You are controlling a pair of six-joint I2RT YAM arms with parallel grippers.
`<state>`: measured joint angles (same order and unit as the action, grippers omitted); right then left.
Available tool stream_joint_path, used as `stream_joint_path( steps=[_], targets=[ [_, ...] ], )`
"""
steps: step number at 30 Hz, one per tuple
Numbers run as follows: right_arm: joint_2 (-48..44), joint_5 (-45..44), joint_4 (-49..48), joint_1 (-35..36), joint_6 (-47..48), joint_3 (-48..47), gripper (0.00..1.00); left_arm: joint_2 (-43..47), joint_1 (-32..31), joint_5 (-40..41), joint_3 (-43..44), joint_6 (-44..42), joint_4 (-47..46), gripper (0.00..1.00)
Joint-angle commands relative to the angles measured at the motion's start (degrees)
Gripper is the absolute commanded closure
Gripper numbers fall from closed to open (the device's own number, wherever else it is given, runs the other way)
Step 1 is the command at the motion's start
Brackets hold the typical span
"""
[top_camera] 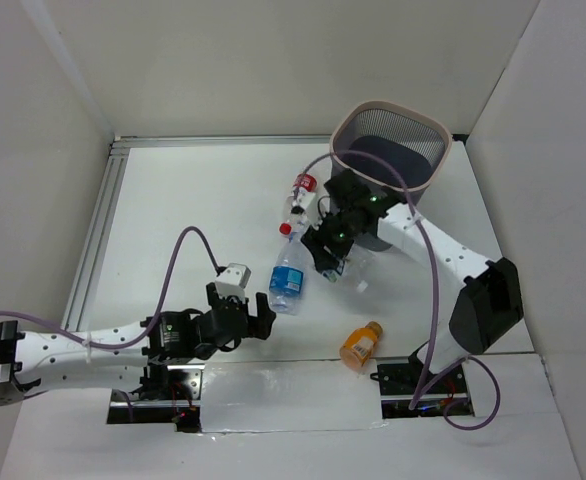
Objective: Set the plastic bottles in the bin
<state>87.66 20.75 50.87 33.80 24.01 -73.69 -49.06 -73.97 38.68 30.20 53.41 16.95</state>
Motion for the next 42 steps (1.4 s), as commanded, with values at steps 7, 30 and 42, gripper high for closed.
stream_joint_path(
  steps=[7,30,42],
  targets=[
    [1.38,10.09,10.84,-1.99,9.56,-33.75,0.83,-5.33,-0.20,2.27,0.38,-10.69,-13.25,0.01],
    [-4.69,-3.89,-25.39,-28.17,-5.47,-27.21,0.00,-34.34,10.96,-1.59,16.55,-17.72,-23.89,0.01],
    [-10.11,33.74,11.32,-41.80,14.11,-30.13,0.00,-49.55,12.10,3.06,28.33,-11.67,-11.34,0.01]
  ],
)
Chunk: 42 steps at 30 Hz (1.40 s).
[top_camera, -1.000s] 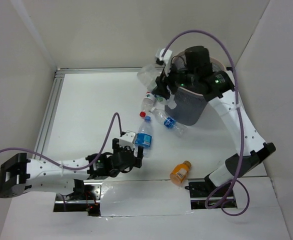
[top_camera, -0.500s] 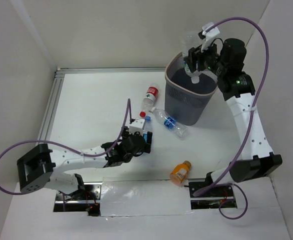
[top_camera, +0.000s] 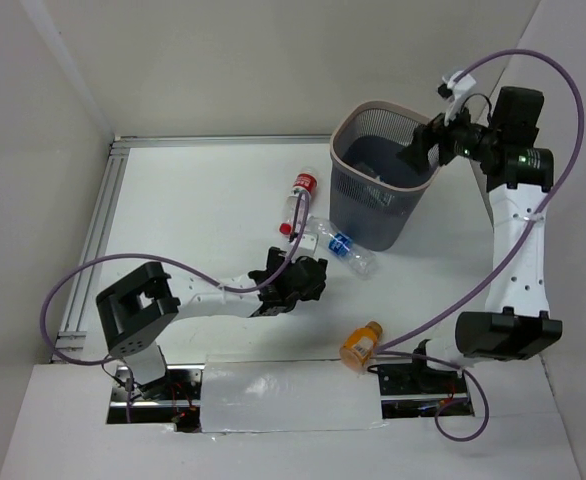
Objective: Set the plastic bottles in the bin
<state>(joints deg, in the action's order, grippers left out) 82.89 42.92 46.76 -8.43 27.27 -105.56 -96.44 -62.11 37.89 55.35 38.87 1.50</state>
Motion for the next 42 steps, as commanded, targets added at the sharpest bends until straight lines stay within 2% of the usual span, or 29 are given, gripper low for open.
stream_joint_path(
  steps=[1,4,6,8,10,12,19,25,26,30,31,33,34,35,37,38,40,42],
  targets=[
    [-6.85,11.58,15.46,0.43,12.18,3.93,0.01,-2.78,0.23,4.82,3.70,4.09,7.35,0.01],
    [-12.48,10.00,16.78,1.48,16.06,11.94,0.01,-3.49,0.23,7.19,4.68,7.18,10.02,0.01],
    [-15.20,9.21,16.78,2.10,16.06,16.41,0.01,-1.83,-0.46,7.72,4.15,3.15,6.07,0.01],
    [-15.74,9.20,17.40,2.63,16.06,18.45,0.00,-1.82,-0.47,9.04,4.67,2.26,6.58,0.01],
    [-16.53,9.20,18.18,3.67,16.06,20.56,0.00,-4.00,0.57,9.23,8.18,3.31,12.46,0.01],
    [-17.15,9.20,18.19,4.20,15.37,21.97,0.00,-6.47,1.11,7.91,8.90,3.31,13.97,0.01],
    [-19.35,8.68,18.19,4.73,15.36,23.81,0.00,-6.48,1.11,4.66,4.51,4.02,11.60,0.01],
    [-20.49,8.68,18.19,4.73,13.61,24.87,0.00,-8.32,1.11,0.09,4.50,2.79,10.28,0.01],
    [-20.49,8.68,18.19,4.73,13.60,24.87,0.00,-8.84,1.11,0.08,4.50,2.79,10.28,0.03],
    [-21.54,7.45,18.71,5.26,13.60,25.40,0.00,-8.06,1.11,-1.50,4.50,2.79,9.14,0.27],
    [-21.54,7.45,18.72,5.26,14.47,25.40,0.00,-7.28,1.11,-2.11,3.98,2.27,8.44,0.42],
    [-22.59,6.74,20.46,5.79,15.88,25.93,0.04,-6.31,1.11,-2.64,3.97,2.26,8.43,0.54],
    [-23.30,6.74,21.08,5.79,18.32,26.45,0.10,-5.08,1.11,-2.64,3.45,2.26,8.43,0.62],
    [-23.30,6.74,21.70,5.79,19.74,26.46,0.10,-4.20,1.11,-3.17,3.45,2.26,8.43,0.65],
    [-25.32,7.61,23.54,5.79,23.42,28.03,0.27,0.52,0.58,-3.17,3.45,2.26,8.96,0.71],
    [-26.19,8.32,24.25,5.79,28.23,28.56,0.35,2.64,-0.11,-3.17,3.45,1.13,9.57,0.75],
    [-29.97,9.55,24.25,5.79,31.69,30.67,0.65,7.30,-1.52,-2.56,4.67,0.33,10.80,0.77],
    [-34.35,10.95,24.25,6.32,37.05,33.56,0.70,14.66,-2.58,-2.03,6.52,-2.30,10.81,0.77]
  ],
)
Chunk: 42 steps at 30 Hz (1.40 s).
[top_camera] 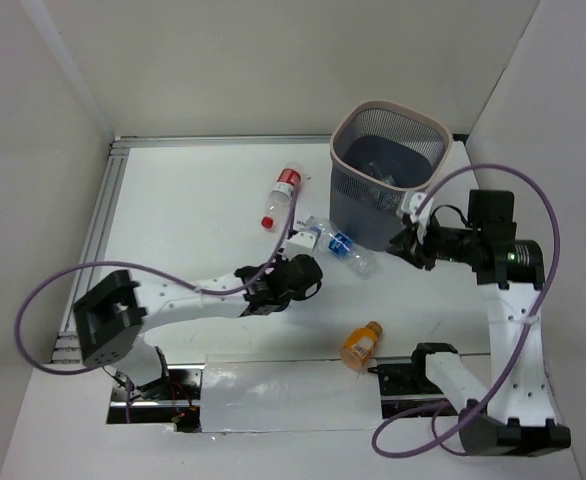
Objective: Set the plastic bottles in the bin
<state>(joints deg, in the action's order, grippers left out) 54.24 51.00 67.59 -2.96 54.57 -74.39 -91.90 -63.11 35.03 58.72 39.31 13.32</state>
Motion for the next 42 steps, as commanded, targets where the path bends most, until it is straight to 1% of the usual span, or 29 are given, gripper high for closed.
stream_joint_path(
  steps=[1,3,5,8,9,11,12,13,14,15,17,18,20,22,24,25,26,27,28,29,30,32,34,37,38,39,40,41,42],
  targets=[
    [-7.20,2.87,2.38,0.85,11.16,3.54,0.72,12.42,-2.18,0.83,3.94,-3.70,-1.02,0.77],
    [-11.23,2.87,1.84,1.38,14.77,6.96,0.73,18.21,-2.19,-0.48,6.49,-6.95,-2.15,0.77],
    [-13.27,3.49,1.84,2.87,18.54,9.16,0.73,20.70,-2.19,-1.53,9.55,-11.42,-6.44,0.78],
    [-15.12,3.49,3.15,3.58,20.66,12.68,0.68,20.36,-1.49,-5.48,14.65,-16.18,-11.29,0.78],
    [-15.13,3.49,3.16,4.27,21.19,13.30,0.67,19.14,-0.88,-8.89,19.54,-17.85,-13.39,0.78],
    [-15.13,3.49,5.08,4.98,22.15,15.23,0.67,14.24,1.58,-12.86,24.84,-18.39,-15.25,0.78],
    [-15.13,3.49,5.61,4.98,22.77,15.76,0.67,12.11,2.55,-16.88,30.09,-18.39,-16.30,0.78],
    [-14.60,2.97,6.14,4.98,23.30,16.29,0.67,7.48,4.73,-20.40,35.53,-17.70,-17.96,0.77],
    [-14.60,2.96,6.15,4.98,23.31,17.16,0.67,7.44,5.80,-20.44,35.59,-17.69,-18.50,0.77],
    [-14.60,2.35,6.15,4.98,23.31,17.17,0.67,2.21,6.76,-23.13,41.33,-16.91,-19.12,0.77],
    [-15.91,1.82,6.15,4.98,23.31,18.83,0.67,-3.17,8.88,-24.65,46.72,-15.94,-21.48,0.76],
    [-16.44,1.12,5.63,4.98,23.31,19.37,0.67,-8.51,9.58,-25.52,51.97,-14.36,-22.28,0.74],
    [-18.28,0.33,5.62,4.98,23.31,20.77,0.67,-13.46,10.64,-25.53,56.83,-12.77,-23.77,0.70],
    [-18.82,-0.38,5.62,4.98,23.31,21.83,0.63,-17.94,11.26,-22.56,63.23,-10.42,-24.40,0.68],
    [-19.61,-0.91,6.14,4.98,23.31,23.14,0.57,-23.75,12.05,-20.97,66.42,-10.39,-26.06,0.58],
    [-19.61,-0.91,6.15,4.98,24.00,23.15,0.46,-25.51,12.05,-18.61,69.92,-10.39,-26.07,0.56],
    [-19.61,-0.91,6.15,4.98,24.01,23.76,0.40,-29.09,12.05,-17.89,71.78,-11.09,-25.20,0.54],
    [-19.61,-1.43,6.15,4.98,24.01,24.37,0.34,-30.87,12.05,-16.84,73.71,-11.10,-24.14,0.43],
    [-19.61,-1.43,6.15,4.98,24.01,24.38,0.29,-32.45,12.05,-15.35,76.95,-11.10,-22.83,0.35],
    [-19.61,-1.43,6.15,4.98,24.01,24.90,0.19,-33.69,12.05,-15.34,77.85,-11.79,-20.90,0.30],
    [-19.61,-1.43,5.63,4.98,24.01,25.52,0.15,-35.09,12.05,-13.69,77.86,-11.80,-20.18,0.22],
    [-20.13,-0.74,5.62,4.98,26.28,26.83,0.05,-35.10,12.57,-13.67,76.56,-11.80,-20.70,0.15],
    [-20.14,-0.03,7.55,4.98,31.10,28.06,0.02,-34.41,12.57,-13.67,75.93,-11.18,-20.70,0.09],
    [-19.43,-0.03,7.55,6.12,36.64,31.40,0.00,-33.26,13.10,-15.42,77.24,-11.18,-19.22,0.04],
    [-18.65,-0.03,7.55,7.43,40.84,32.37,0.00,-32.04,13.10,-16.30,77.86,-11.88,-18.60,0.04],
    [-17.08,-1.59,7.55,8.05,42.97,33.94,0.00,-30.98,13.10,-16.30,78.65,-11.89,-17.73,0.01],
    [-15.93,-2.57,7.55,8.84,44.99,34.57,0.00,-29.58,13.10,-16.83,78.65,-11.89,-14.93,0.01],
    [-14.61,-3.71,7.55,10.33,48.58,34.58,0.00,-27.65,13.10,-16.83,75.96,-12.50,-13.77,0.01],
    [-12.08,-4.76,7.55,11.13,50.01,35.36,0.00,-21.89,12.58,-16.83,73.06,-13.37,-12.72,0.01]
  ],
)
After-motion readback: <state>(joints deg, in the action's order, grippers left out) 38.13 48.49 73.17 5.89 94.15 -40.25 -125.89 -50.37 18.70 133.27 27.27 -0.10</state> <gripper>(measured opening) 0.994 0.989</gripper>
